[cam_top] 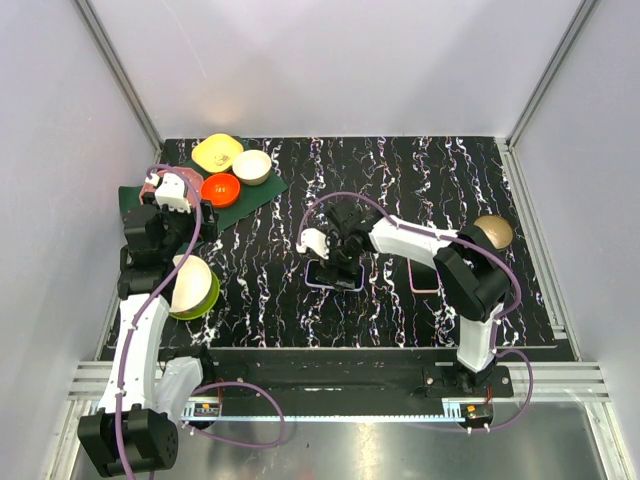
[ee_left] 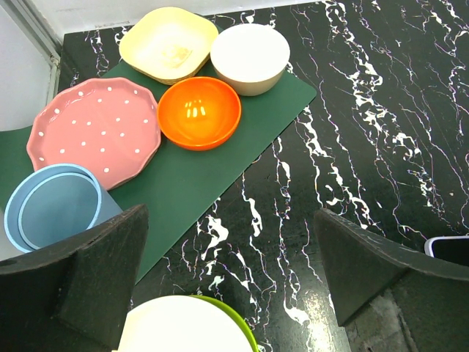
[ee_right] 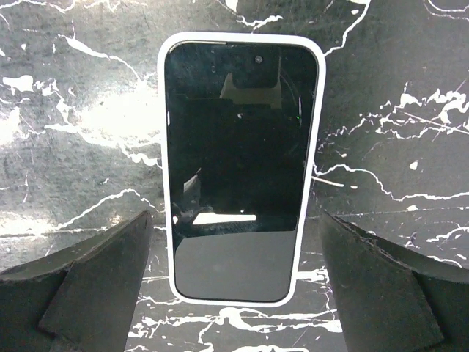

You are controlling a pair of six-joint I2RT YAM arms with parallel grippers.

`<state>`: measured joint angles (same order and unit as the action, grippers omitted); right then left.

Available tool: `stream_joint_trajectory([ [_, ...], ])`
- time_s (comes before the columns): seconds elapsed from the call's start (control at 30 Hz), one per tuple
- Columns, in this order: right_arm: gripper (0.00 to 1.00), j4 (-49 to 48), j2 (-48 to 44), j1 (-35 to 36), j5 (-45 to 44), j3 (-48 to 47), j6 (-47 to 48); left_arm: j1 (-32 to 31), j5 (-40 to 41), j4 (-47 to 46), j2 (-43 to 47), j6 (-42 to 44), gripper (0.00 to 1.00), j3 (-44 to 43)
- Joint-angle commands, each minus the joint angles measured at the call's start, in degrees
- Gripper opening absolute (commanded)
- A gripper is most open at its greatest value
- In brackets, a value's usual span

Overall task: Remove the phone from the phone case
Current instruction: Move the phone to the center of the board, then pick up the phone at the center of the board.

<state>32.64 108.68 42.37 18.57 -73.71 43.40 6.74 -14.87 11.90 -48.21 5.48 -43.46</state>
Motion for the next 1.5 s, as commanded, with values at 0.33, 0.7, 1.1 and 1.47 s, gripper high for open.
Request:
stream_joint_trajectory([
  [0.33,1.00,-4.34,3.46,4.39,-9.16,-0.91,-2.62,0.90,-1.74,-3.02,0.48,-0.73,0.99,-0.04],
  [0.7,1.00,-1.00,3.29,4.39,-10.22,-1.17,-0.60,1.08,-2.09,-3.02,0.66,-0.90,0.99,0.04],
  [1.1,1.00,4.80,4.52,4.13,-8.64,-2.57,1.34,1.52,-2.62,-3.02,0.66,-1.08,0.99,0.04],
  [1.47,0.84,3.92,6.80,3.42,-6.70,-3.98,0.46,1.78,-2.88,-3.02,0.57,-1.17,0.99,0.04],
])
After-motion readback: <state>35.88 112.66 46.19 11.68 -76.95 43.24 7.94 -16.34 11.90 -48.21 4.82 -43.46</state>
